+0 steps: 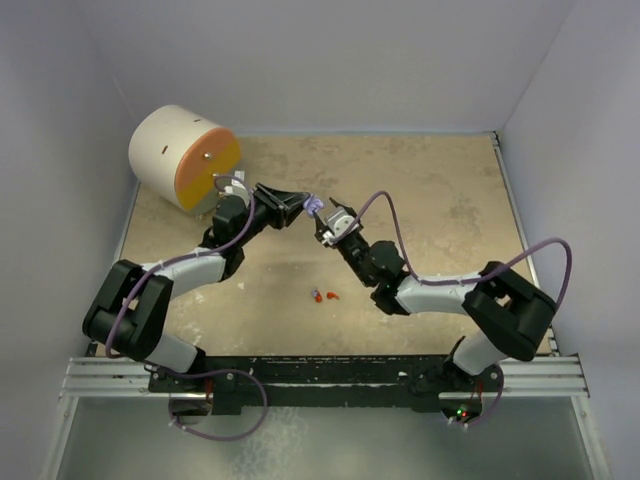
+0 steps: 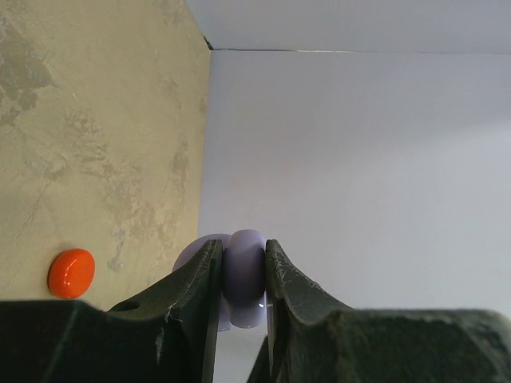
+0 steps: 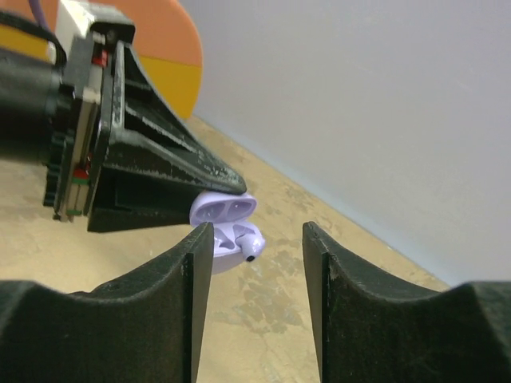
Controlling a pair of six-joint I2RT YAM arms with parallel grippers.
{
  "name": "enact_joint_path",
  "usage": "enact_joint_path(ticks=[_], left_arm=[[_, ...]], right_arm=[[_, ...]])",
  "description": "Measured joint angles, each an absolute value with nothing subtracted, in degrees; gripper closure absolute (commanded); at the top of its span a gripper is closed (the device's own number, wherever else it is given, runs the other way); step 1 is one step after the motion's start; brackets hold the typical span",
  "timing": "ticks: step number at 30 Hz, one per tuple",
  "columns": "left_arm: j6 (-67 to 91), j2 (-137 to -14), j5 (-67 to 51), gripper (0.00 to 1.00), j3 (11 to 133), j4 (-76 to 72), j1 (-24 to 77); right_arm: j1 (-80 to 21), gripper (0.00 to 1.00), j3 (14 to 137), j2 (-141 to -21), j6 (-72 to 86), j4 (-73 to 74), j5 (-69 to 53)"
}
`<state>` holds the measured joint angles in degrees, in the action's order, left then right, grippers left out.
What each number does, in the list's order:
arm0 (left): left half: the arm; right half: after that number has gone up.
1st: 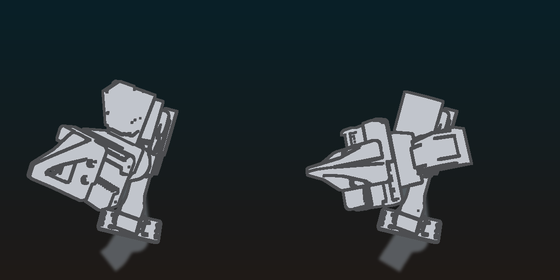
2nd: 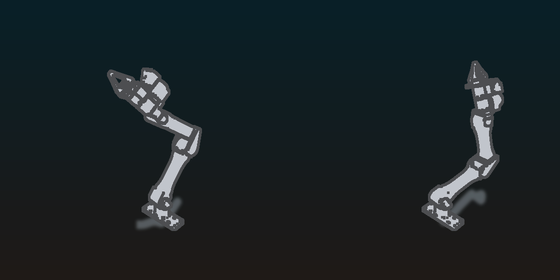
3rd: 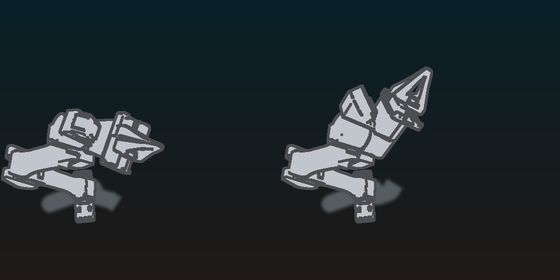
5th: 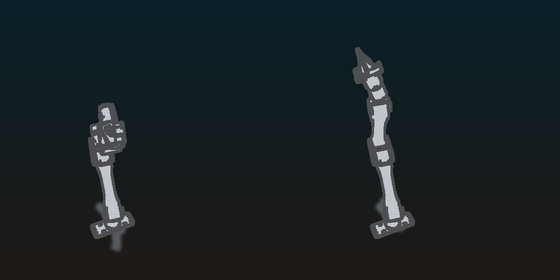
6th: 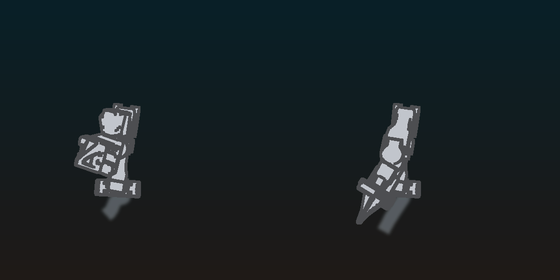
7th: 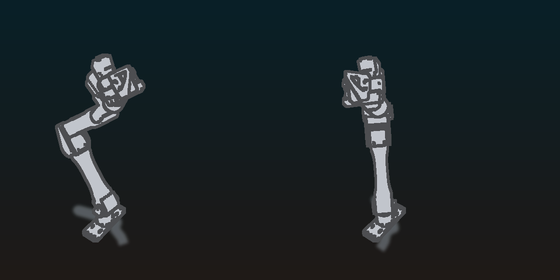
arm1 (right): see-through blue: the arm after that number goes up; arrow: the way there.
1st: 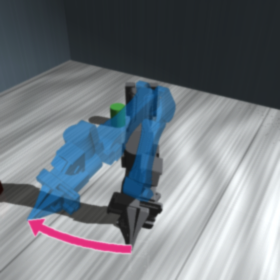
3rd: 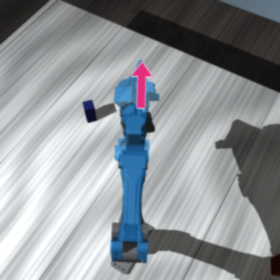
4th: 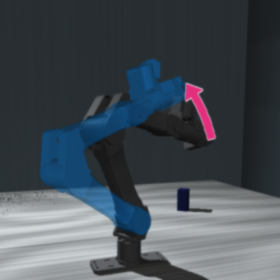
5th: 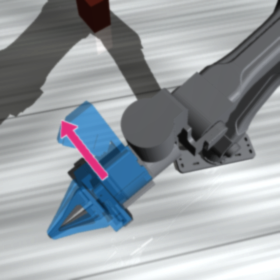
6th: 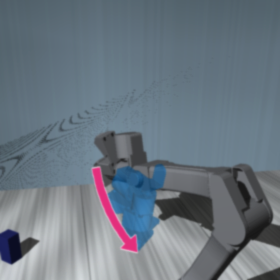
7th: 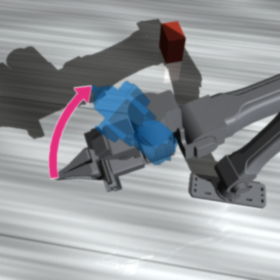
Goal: Insert the wireless bluetooth earbuds into the charging case
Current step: Place the earbud in the charging case.
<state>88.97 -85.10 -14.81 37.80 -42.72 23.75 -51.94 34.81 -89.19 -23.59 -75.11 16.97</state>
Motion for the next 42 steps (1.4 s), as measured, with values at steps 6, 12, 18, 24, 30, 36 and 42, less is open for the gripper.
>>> enact_joint_path(ticks=[6,12,18,24,30,36,42], left_arm=[[89.0,-86.0,-14.7,1.00,37.9,-43.5,23.7],[89.0,-86.3,-14.7,1.00,37.9,-44.2,23.7],[89.0,-86.2,-14.3,1.00,37.9,-44.9,23.7],[88.9,-86.2,-13.4,1.00,37.9,-44.8,23.7],[88.9,-86.2,-13.0,1.00,37.9,-44.7,23.7],[88.5,-86.2,-12.7,1.00,37.9,-44.6,23.7],[87.8,-86.1,-12.6,1.00,37.9,-44.4,23.7]], right_arm=[[-51.9,0.42,34.8,-83.4,-18.9,-70.5,19.2],[-51.9,0.41,42.3,-82.7,-10.2,-55.5,26.7],[-51.9,0.39,48.6,-83.2,0.2,-42.2,30.6],[-51.9,0.39,48.7,-81.7,5.8,-34.1,29.5],[-51.9,0.38,48.8,-81.3,9.7,-27.0,28.8],[-51.9,0.38,50.0,-81.4,12.1,-21.7,29.0],[-51.5,0.37,54.9,-84.0,13.0,-19.5,29.3]])
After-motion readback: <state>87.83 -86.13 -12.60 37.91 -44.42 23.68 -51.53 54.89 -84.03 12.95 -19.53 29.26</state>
